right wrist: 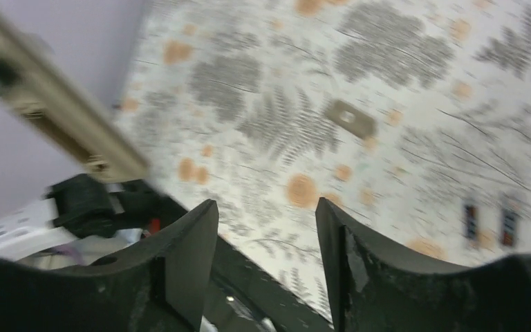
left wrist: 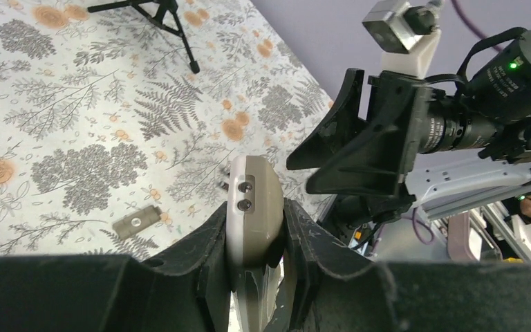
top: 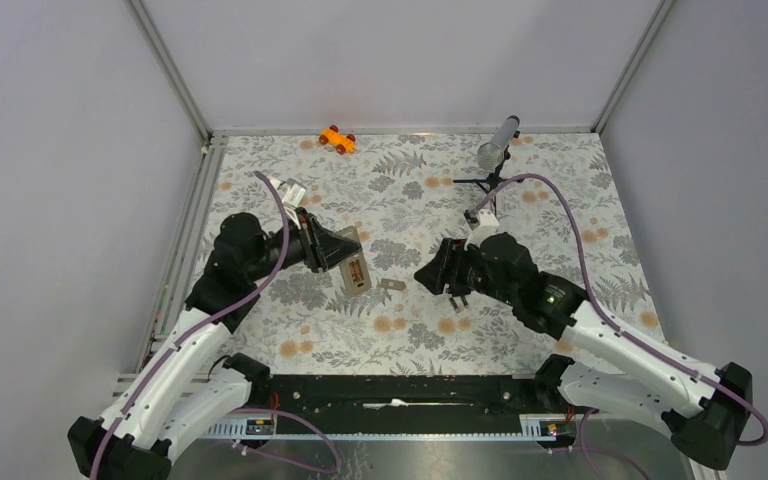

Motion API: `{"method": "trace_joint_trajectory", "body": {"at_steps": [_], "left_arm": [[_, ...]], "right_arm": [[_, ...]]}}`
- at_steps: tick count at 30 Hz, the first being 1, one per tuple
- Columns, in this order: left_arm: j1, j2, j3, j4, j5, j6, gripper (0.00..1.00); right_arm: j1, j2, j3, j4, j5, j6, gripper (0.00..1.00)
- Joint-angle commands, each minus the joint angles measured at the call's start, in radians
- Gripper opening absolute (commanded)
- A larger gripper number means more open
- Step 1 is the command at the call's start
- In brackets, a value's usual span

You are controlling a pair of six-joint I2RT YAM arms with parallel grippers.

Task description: Load the batteries into the remote control

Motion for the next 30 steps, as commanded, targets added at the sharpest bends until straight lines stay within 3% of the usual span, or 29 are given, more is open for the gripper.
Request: {"method": "trace_joint_trajectory", "body": {"at_steps": [1, 8, 14, 20, 25, 30], "left_arm": [[0.015, 0.018, 0.055, -0.004, 0.007, 0.09, 0.0], [0.04, 0.031, 0.041, -0.011, -0.027, 0.063, 0.0], [0.053, 0.029, 0.012, 0.037, -0.028, 0.034, 0.0], [0.063, 0.041, 0.015, 0.043, -0.023, 0.025, 0.0], [0.069, 0.043, 0.013, 0.045, -0.021, 0.016, 0.0], [0.072, 0.047, 0.01, 0.053, -0.016, 0.005, 0.0]], "right_arm": [[0.003, 0.082, 0.058, -0.264, 0.212, -0.006, 0.58], [0.003, 0.169, 0.001, -0.347, 0.385, 0.014, 0.41], [0.003, 0.253, -0.039, -0.263, 0.307, -0.086, 0.42], [-0.008, 0.332, -0.03, -0.296, 0.383, -0.035, 0.46], [-0.143, 0.344, -0.049, -0.309, 0.376, -0.006, 0.43], [-0.188, 0.395, -0.034, -0.258, 0.303, -0.111, 0.41]]}}
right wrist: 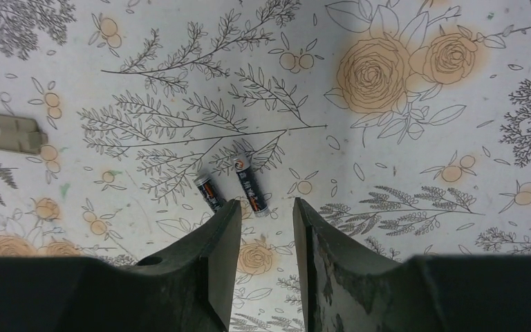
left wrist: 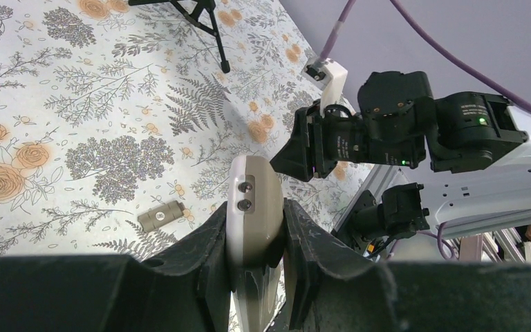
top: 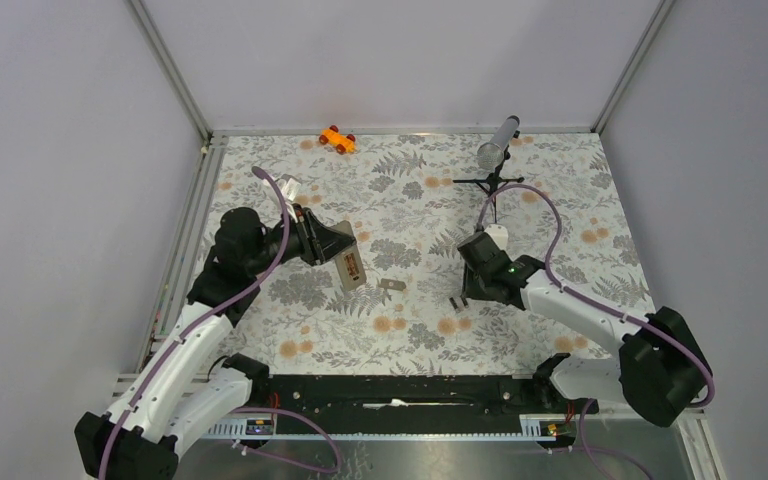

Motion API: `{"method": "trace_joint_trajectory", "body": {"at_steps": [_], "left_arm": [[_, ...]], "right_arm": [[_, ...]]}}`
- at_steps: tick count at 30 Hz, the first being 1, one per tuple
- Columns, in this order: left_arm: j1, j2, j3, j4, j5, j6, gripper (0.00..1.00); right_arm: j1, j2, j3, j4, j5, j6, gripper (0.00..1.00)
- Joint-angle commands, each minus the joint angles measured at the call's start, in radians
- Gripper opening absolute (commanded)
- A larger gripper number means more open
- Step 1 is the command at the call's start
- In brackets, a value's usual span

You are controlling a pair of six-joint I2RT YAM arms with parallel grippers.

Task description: Load the batteries into the remote control

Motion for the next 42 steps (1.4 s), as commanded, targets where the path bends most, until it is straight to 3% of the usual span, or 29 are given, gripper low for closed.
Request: {"method": "trace_joint_trajectory", "body": {"at_steps": [1, 10, 23, 30, 38, 42], "left_arm": [[0.008, 0.003, 0.01, 0.074, -0.003, -0.014, 0.0], [0.011, 0.012, 0.014, 0.079, -0.001, -0.019, 0.0], [0.024, 0.029, 0.017, 0.088, 0.009, -0.019, 0.0], [0.039, 0.031, 0.012, 0.085, 0.022, -0.014, 0.0], [0.052, 0.044, 0.004, 0.098, 0.038, -0.021, 0.0], [0.052, 0.054, -0.004, 0.098, 0.036, -0.021, 0.0]], "right_arm": [[-0.013, 0.062, 0.019, 0.031, -0.041, -0.082, 0.41], [-0.013, 0.197, 0.063, 0.027, -0.068, -0.106, 0.37], [-0.014, 0.279, 0.106, 0.052, -0.13, -0.151, 0.36], [-0.014, 0.291, 0.12, 0.023, -0.091, -0.165, 0.34], [-0.013, 0.297, 0.126, -0.003, -0.068, -0.168, 0.19], [-0.013, 0.326, 0.134, -0.004, -0.061, -0.169, 0.24]]}}
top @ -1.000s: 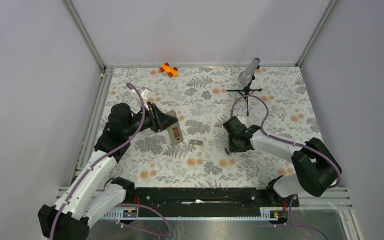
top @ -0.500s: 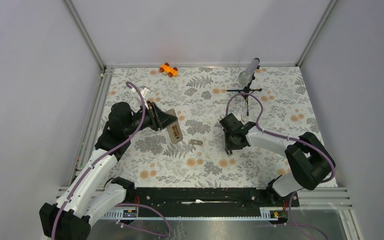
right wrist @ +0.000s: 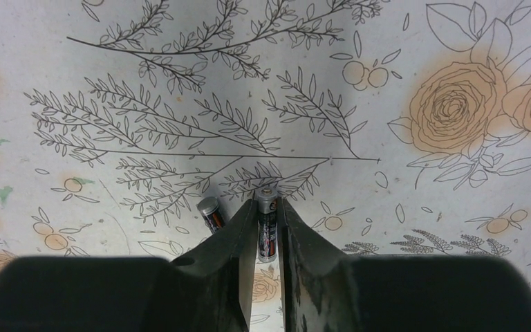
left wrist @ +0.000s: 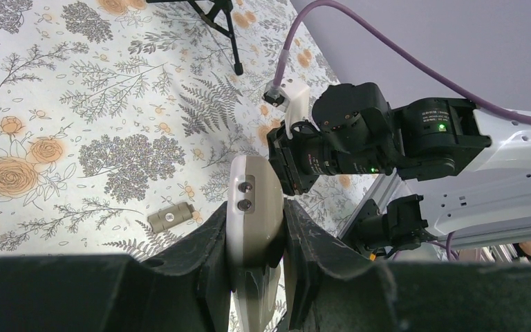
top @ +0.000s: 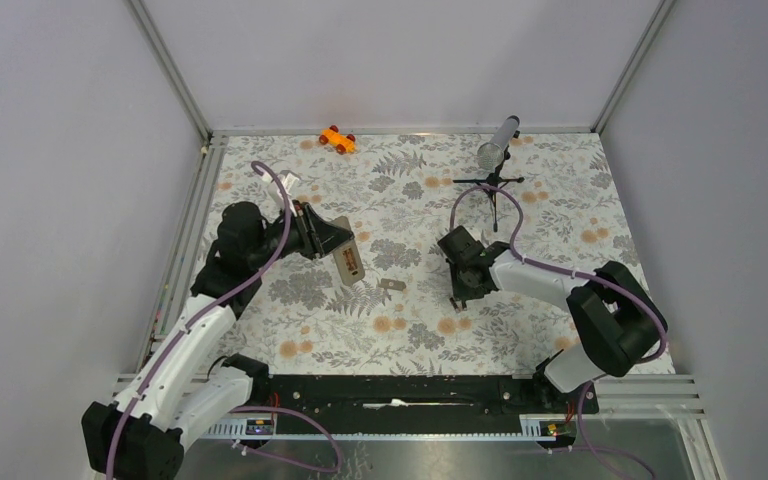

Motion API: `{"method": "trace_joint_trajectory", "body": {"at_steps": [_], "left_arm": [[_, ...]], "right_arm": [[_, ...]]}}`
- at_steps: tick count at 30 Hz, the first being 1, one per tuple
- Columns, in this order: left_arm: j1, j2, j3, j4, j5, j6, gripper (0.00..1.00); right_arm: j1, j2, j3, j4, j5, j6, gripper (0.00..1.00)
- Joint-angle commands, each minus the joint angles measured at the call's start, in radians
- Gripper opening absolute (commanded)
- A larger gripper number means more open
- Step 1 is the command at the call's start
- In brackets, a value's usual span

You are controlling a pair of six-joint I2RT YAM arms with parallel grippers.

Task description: Load the batteries into the remote control

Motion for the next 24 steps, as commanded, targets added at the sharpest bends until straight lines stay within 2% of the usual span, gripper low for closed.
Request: {"method": "trace_joint_trajectory", "body": {"at_steps": [1, 6, 11, 19, 24], "left_arm": [[0.006, 0.009, -0.006, 0.073, 0.017, 0.001, 0.0], [0.006, 0.022, -0.03, 0.064, 0.0, 0.011, 0.0], [0.006, 0.028, -0.044, 0.065, -0.005, 0.011, 0.0], [-0.025, 0.083, -0.096, 0.142, 0.006, -0.078, 0.0], [-0.109, 0.153, -0.099, 0.249, -0.013, -0.211, 0.0]], "right_arm": [[-0.001, 0.044, 0.043, -0.028, 0.043, -0.006, 0.25], [0.0, 0.067, 0.044, -0.038, 0.075, 0.014, 0.23], [0.0, 0.024, 0.036, -0.04, 0.094, 0.027, 0.12], [0.0, -0.216, 0.032, 0.017, 0.072, 0.068, 0.11], [0.001, -0.367, 0.074, 0.071, -0.05, 0.096, 0.11]]}}
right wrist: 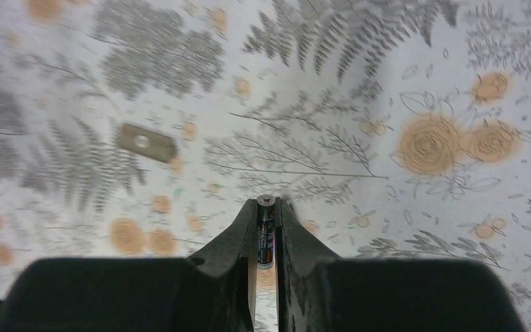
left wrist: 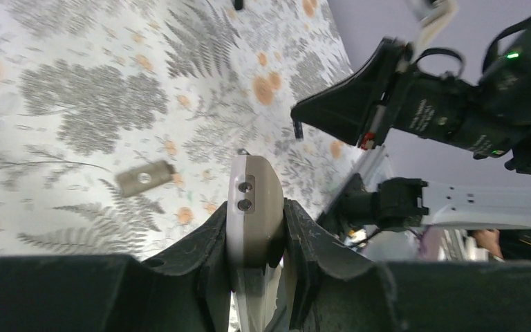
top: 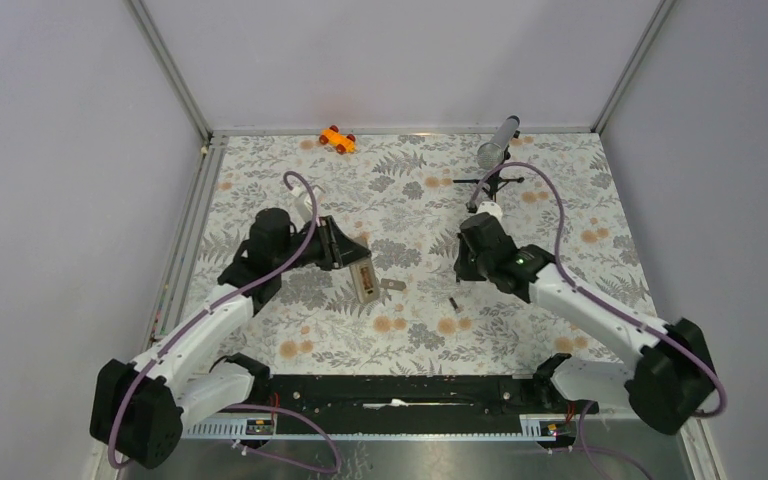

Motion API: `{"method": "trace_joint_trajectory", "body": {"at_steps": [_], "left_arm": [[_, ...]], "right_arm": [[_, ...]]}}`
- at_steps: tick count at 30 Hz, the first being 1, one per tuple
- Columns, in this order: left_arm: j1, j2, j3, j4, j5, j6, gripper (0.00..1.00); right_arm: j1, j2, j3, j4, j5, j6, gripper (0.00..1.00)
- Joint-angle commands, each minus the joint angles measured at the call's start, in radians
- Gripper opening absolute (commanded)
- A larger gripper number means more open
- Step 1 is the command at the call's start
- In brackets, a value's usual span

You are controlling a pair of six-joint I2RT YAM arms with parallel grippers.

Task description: Load the batteries into the remote control

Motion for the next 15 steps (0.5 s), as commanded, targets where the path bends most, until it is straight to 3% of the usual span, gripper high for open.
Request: {"method": "trace_joint_trajectory", "body": {"at_steps": [1, 6, 15], "left_arm": [[-0.046, 0.058, -0.001, 0.204, -0.003, -0.165, 0.0], [-0.055, 0.139, 0.021, 0.258, -0.004, -0.335, 0.0], [-0.069, 0.176, 0.051, 0.261, 0.04, -0.445, 0.0]], "right_arm": [[0.007, -0.12, 0.06, 0.081, -0.123, 0.049, 0.11], [0.106, -0.169, 0.144, 0.197, -0.179, 0.088, 0.11], [0.223, -0.106, 0.225, 0.387, -0.159, 0.088, 0.09]]}}
